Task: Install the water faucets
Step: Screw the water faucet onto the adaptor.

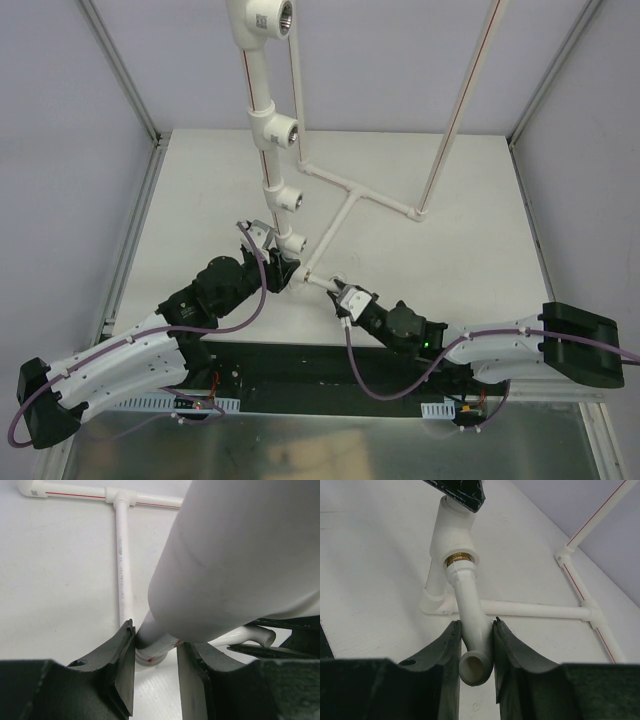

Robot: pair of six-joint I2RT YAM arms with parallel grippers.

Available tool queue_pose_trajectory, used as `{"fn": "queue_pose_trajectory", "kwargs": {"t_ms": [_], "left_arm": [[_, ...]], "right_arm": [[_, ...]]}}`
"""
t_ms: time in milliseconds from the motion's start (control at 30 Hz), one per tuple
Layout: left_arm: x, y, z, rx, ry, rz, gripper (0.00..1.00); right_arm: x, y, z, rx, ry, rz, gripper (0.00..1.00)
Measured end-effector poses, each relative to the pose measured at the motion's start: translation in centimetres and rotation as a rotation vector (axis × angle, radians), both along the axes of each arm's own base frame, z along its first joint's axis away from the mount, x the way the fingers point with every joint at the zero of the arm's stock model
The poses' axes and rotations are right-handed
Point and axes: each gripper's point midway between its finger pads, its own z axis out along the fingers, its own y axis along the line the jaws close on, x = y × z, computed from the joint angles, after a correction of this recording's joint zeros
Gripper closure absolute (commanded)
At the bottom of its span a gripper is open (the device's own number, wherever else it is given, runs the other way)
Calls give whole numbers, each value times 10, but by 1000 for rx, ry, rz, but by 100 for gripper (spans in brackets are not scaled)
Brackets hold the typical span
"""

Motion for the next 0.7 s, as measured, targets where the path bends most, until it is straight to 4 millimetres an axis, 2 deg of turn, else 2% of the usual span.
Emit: {"fn": "queue_pose_trajectory", "kwargs": {"t_ms": [300,700], "left_arm": [[0,3,0,0,-4,8,100],[3,9,-1,9,-7,43,100]], "right_arm": [[-1,5,-1,70,173,-29,100],[-3,16,-3,223,526,6,100]]}}
